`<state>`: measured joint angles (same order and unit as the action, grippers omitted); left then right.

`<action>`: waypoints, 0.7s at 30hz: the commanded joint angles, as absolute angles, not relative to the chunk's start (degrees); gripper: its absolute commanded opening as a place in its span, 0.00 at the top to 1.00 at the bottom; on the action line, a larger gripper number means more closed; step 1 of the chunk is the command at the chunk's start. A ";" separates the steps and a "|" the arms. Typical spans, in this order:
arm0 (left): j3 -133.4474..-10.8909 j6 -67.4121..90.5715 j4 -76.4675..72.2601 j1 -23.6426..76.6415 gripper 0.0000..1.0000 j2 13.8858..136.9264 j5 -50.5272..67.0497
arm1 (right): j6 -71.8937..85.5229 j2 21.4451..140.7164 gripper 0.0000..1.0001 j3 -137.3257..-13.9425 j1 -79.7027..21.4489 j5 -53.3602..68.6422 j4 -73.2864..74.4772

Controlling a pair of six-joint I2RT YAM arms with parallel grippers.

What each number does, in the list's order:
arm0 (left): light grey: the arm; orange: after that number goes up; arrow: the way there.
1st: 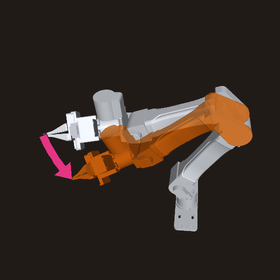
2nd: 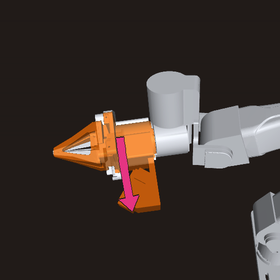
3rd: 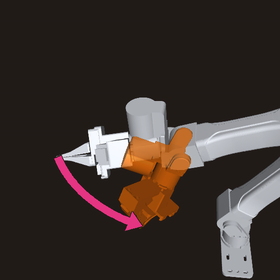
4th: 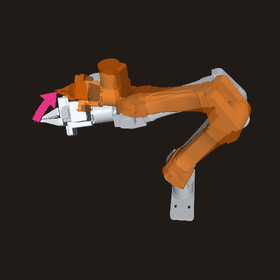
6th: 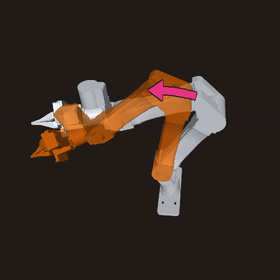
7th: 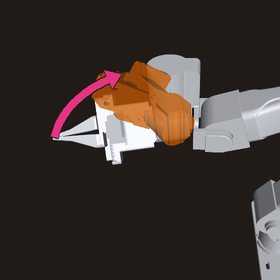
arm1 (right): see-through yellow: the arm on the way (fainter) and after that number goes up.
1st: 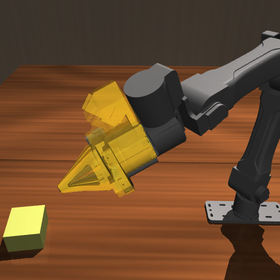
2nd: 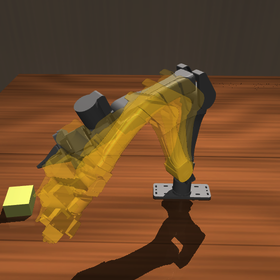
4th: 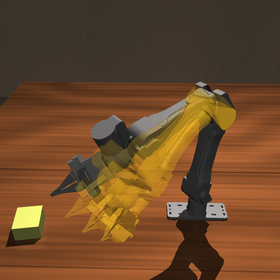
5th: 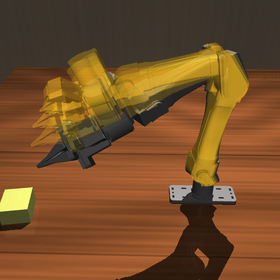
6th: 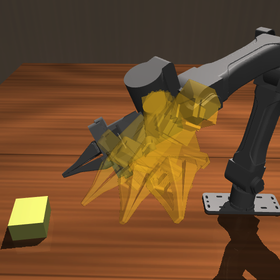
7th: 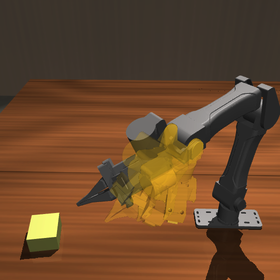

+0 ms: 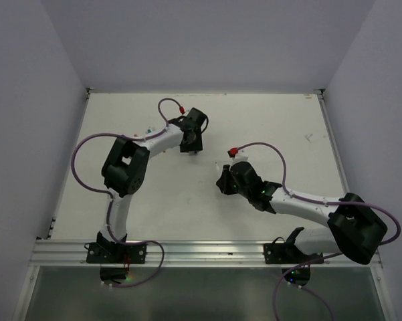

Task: Open the pen caps

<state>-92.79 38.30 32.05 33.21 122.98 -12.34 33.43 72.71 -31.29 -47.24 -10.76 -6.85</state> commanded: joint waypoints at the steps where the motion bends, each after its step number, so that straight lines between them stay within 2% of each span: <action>1: -90.36 39.46 29.89 31.73 0.49 113.40 -12.40 | 34.89 76.97 1.00 -35.94 -47.72 -11.51 -10.90; 3: -88.26 38.50 28.92 30.16 0.40 108.40 -10.99 | 35.50 79.62 1.00 -38.22 -48.34 -11.95 -11.16; 4: -87.55 38.24 28.83 29.62 0.26 106.63 -10.90 | 35.68 82.24 1.00 -39.10 -48.51 -12.56 -11.08; 7: -82.89 36.92 27.69 26.99 0.05 99.16 -10.90 | 35.77 86.29 0.99 -43.58 -50.27 -15.36 -10.02; 8: -81.49 36.65 27.34 26.20 0.02 97.31 -10.38 | 35.77 88.74 0.99 -44.81 -50.88 -16.42 -8.63; 15: -64.37 32.96 22.86 15.65 0.00 82.37 -10.37 | 41.56 99.04 0.96 -55.79 -52.56 -22.49 -1.51; 21: -57.67 30.86 22.94 9.76 0.00 76.47 -9.14 | 45.08 105.37 0.93 -62.56 -52.91 -25.48 4.83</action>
